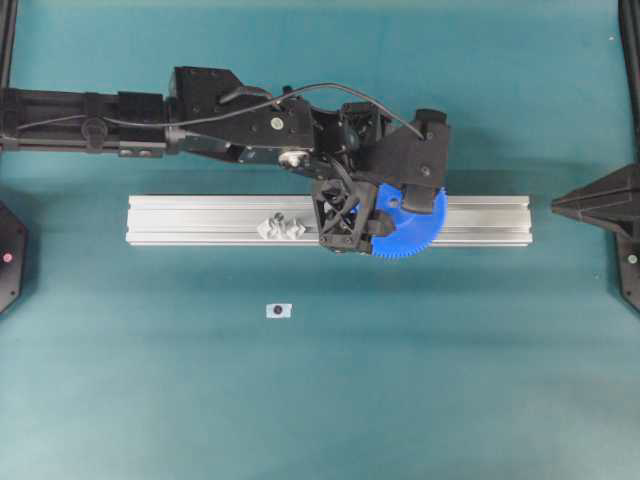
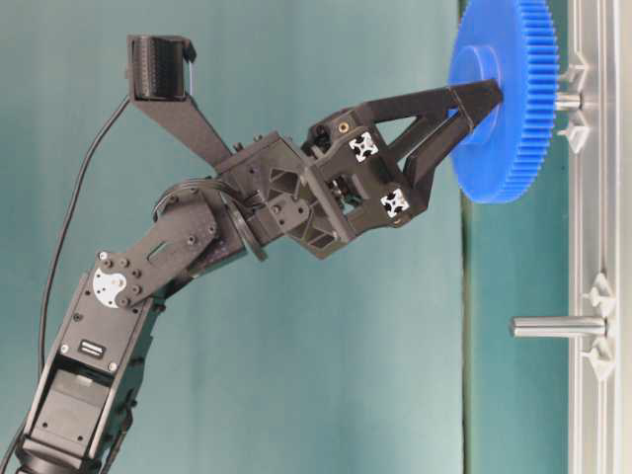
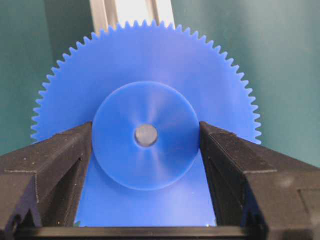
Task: Find the location of the shaft and insert the large gear.
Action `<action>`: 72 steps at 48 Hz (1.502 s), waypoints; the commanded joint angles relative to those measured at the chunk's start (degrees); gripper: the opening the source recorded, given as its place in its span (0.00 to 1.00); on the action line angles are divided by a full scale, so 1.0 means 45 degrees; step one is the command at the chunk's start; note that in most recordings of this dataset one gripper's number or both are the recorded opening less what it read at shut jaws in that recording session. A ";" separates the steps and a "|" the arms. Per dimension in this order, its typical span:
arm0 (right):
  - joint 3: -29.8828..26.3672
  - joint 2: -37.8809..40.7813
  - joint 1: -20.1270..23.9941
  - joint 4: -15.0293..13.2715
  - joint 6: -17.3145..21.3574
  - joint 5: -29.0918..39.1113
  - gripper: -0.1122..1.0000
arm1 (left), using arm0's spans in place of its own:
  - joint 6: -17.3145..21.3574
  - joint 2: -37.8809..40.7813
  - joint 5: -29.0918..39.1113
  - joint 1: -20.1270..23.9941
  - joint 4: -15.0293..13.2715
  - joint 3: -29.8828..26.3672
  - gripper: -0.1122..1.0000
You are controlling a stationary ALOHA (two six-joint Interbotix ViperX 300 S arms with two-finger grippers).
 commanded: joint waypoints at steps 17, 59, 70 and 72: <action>-0.0117 0.0098 -0.0039 0.0000 0.0117 -0.0117 0.10 | -0.0156 -0.0195 -0.0723 0.0410 0.0039 -0.0176 0.75; -0.0117 0.0098 -0.0039 0.0000 0.0117 -0.0117 0.10 | -0.0762 -0.0156 0.0000 -0.0215 0.0039 -0.0078 0.75; -0.0117 0.0098 -0.0039 0.0000 0.0137 -0.0117 0.10 | -0.1074 -0.0254 0.0117 -0.0391 0.0039 0.0039 0.75; -0.0117 0.0098 -0.0039 0.0000 0.0137 -0.0117 0.10 | -0.1172 -0.0293 0.0156 -0.0391 0.0039 0.0078 0.75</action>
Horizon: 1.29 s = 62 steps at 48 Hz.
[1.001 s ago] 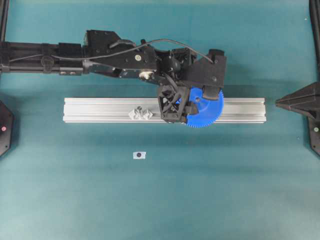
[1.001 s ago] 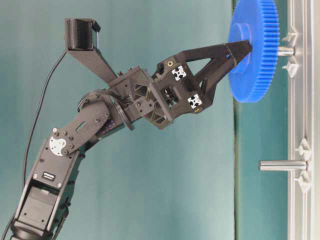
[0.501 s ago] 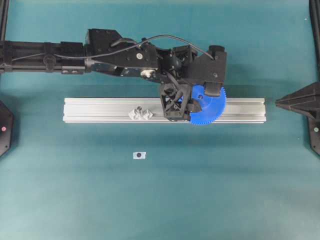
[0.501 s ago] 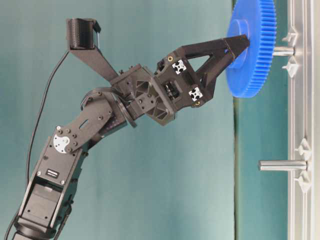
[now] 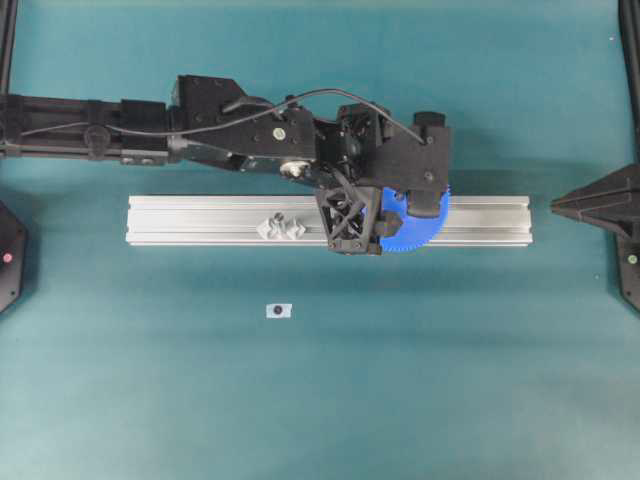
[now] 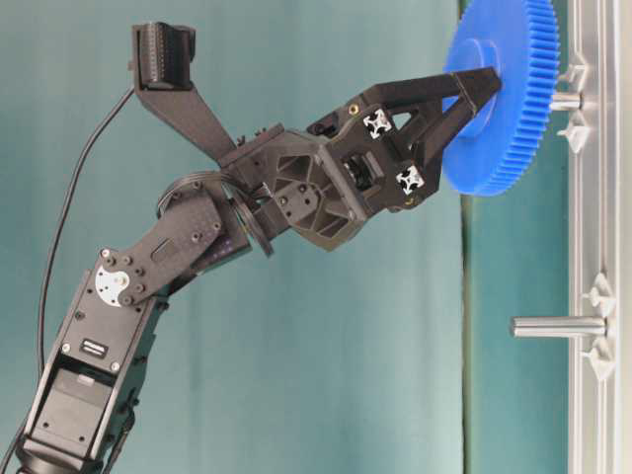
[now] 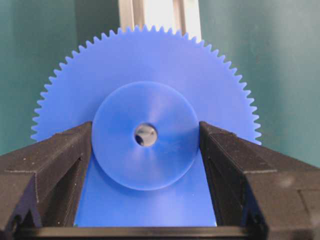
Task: Find the location of the shaft and insert the large gear.
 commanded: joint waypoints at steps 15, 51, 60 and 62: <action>-0.0137 0.0098 -0.0039 0.0000 0.0117 -0.0117 0.10 | -0.0332 -0.0469 0.0117 -0.0273 0.0020 0.0078 0.75; -0.0098 0.0098 -0.0039 0.0000 0.0117 -0.0117 0.10 | -0.1172 -0.0449 -0.0352 -0.0605 0.0020 0.0137 0.75; -0.0078 0.0098 -0.0039 0.0000 0.0117 -0.0117 0.10 | -0.1074 -0.0449 -0.0352 -0.0410 0.0020 0.0176 0.75; -0.0059 0.0098 -0.0039 0.0000 0.0117 -0.0117 0.10 | -0.1074 -0.0449 -0.0352 -0.0254 0.0020 0.0176 0.75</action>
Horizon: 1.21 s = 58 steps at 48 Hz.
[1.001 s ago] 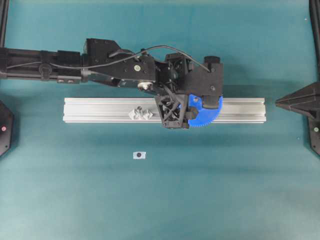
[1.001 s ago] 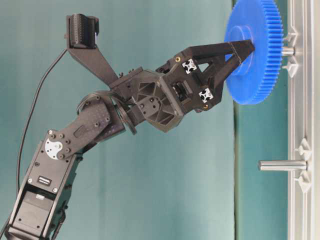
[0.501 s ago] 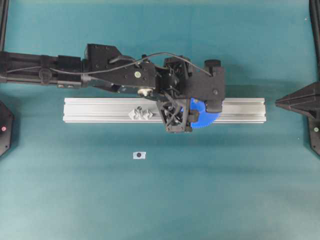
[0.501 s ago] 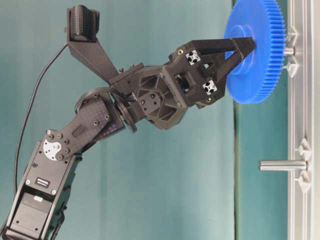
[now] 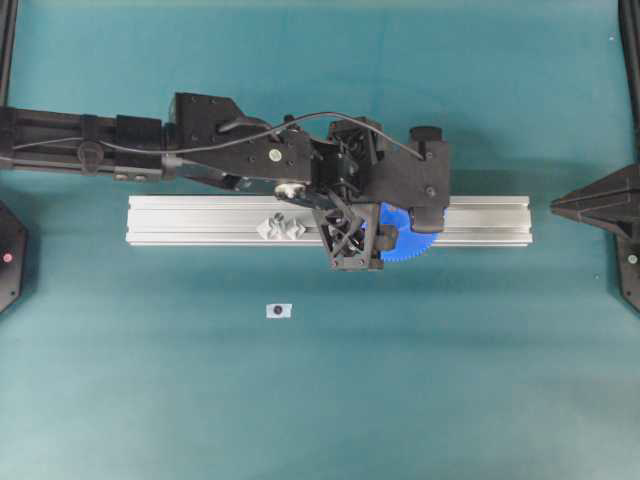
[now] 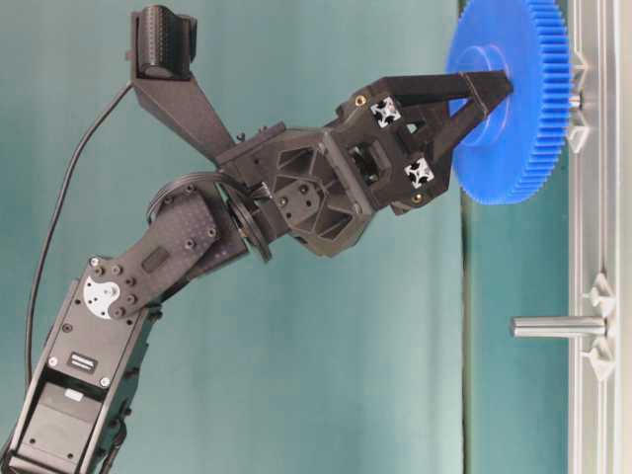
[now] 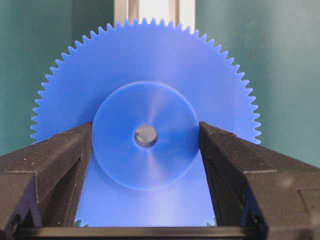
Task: Find the location of the shaft and insert the large gear.
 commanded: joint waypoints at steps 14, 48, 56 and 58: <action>-0.0098 0.0098 -0.0020 0.0000 0.0293 -0.0117 0.10 | 0.0117 -0.0469 0.0020 0.0938 -0.0039 -0.0176 0.75; -0.0039 0.0098 -0.0020 -0.0039 0.0449 -0.0352 0.10 | 0.0391 -0.0332 -0.0098 0.1465 -0.0039 -0.0254 0.75; -0.0039 0.0098 -0.0020 -0.0039 0.0449 -0.0352 0.10 | 0.0313 -0.0293 -0.0176 0.1445 -0.0039 -0.0234 0.75; -0.0039 0.0098 0.0000 -0.0039 0.0449 -0.0352 0.10 | 0.0313 -0.0293 -0.0195 0.1406 -0.0039 -0.0254 0.75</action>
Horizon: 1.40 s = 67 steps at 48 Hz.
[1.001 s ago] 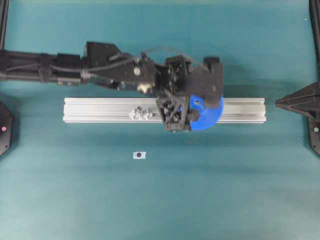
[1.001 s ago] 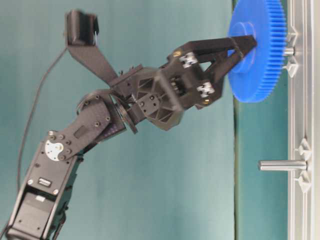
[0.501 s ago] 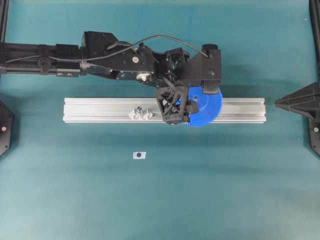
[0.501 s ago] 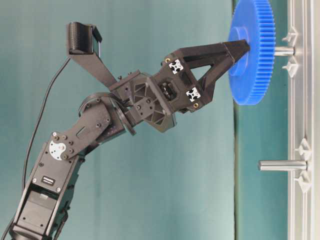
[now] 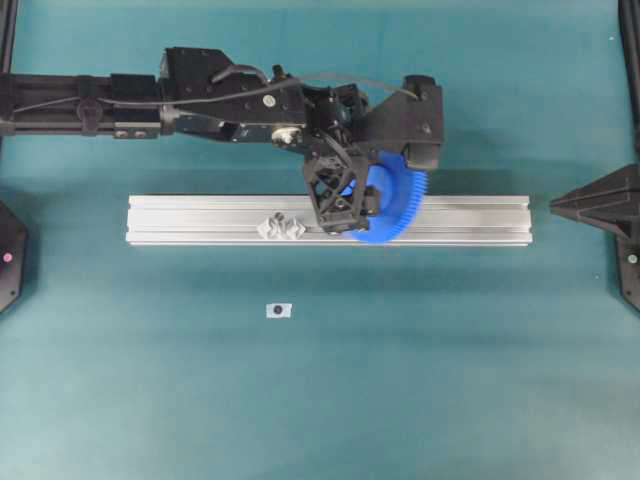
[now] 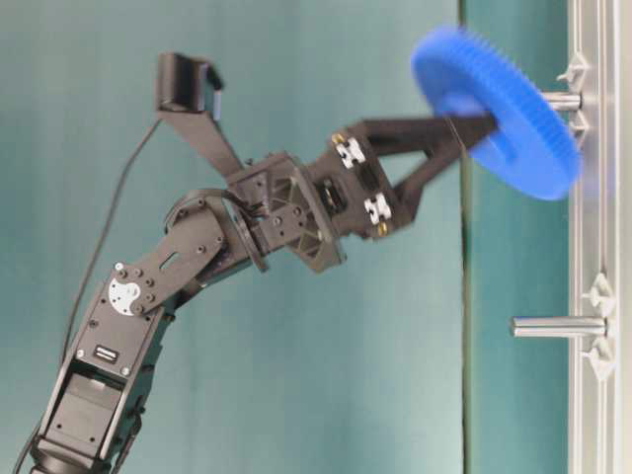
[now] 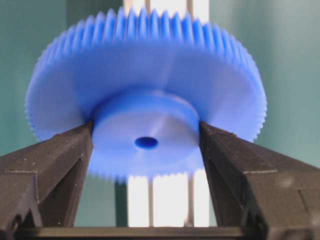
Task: Find the location of the shaft and insert the large gear.
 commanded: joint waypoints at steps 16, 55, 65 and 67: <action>-0.0078 0.0098 -0.0020 -0.0020 0.0117 -0.0117 0.10 | -0.0059 -0.0137 -0.0996 -0.0195 0.0020 -0.0313 0.75; 0.0078 0.0098 -0.0020 -0.0020 0.0117 -0.0508 0.10 | 0.0078 0.0254 -0.1055 -0.0645 0.0020 -0.1895 0.75; 0.0078 0.0098 -0.0020 -0.0020 0.0156 -0.0508 0.10 | 0.0078 0.0527 -0.0430 -0.0645 0.0000 -0.1914 0.75; 0.0098 0.0098 -0.0020 -0.0020 0.0156 -0.0508 0.10 | 0.0078 0.0547 -0.0391 -0.0645 0.0020 -0.1973 0.75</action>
